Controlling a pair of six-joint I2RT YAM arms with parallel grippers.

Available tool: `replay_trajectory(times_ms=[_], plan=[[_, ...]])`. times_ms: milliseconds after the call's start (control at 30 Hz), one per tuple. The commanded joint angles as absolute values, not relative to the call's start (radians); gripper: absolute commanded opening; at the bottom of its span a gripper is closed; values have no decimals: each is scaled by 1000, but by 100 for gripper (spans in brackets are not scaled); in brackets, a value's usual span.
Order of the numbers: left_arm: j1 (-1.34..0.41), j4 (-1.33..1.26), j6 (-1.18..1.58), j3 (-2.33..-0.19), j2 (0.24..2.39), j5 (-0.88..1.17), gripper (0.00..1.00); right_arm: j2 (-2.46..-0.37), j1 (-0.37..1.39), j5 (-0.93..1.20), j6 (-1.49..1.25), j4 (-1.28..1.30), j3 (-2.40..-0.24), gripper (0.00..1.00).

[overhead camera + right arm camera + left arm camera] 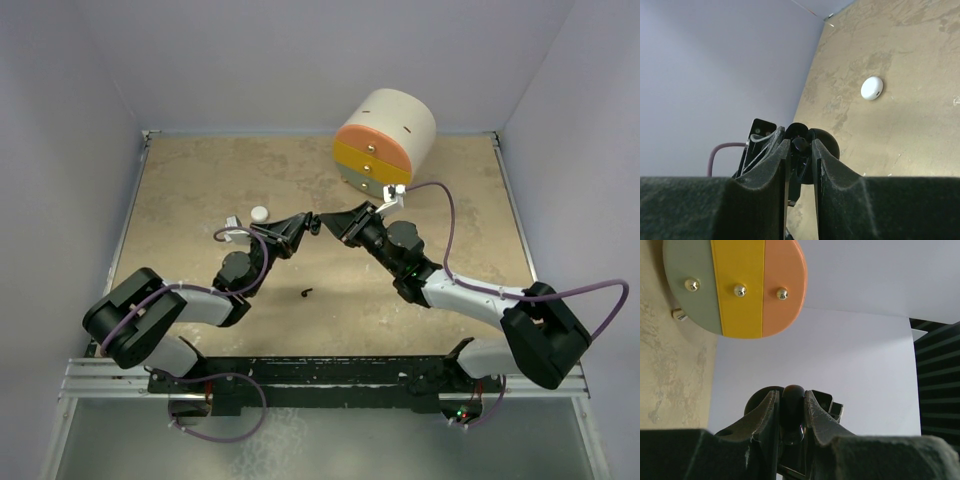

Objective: Insert the wireless bluetooth earbuds into the charging case
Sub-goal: Place the earbud in the charging case.

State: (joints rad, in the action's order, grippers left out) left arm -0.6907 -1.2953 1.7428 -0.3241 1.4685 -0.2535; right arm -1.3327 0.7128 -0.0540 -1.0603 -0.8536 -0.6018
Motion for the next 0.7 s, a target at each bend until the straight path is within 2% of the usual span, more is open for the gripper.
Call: replay_trajectory(times_ms=[0, 167, 667], plan=[[-697, -1354, 1727, -364, 1472, -285, 0, -1323, 708, -104, -1031, -847, -626, 26], [-698, -1356, 1730, -365, 1479, -285, 0, -1324, 707, -117, -1024, -841, -625, 34], [-699, -1279, 1731, -354, 1456, -303, 0, -1279, 703, -198, -967, -769, -641, 42]])
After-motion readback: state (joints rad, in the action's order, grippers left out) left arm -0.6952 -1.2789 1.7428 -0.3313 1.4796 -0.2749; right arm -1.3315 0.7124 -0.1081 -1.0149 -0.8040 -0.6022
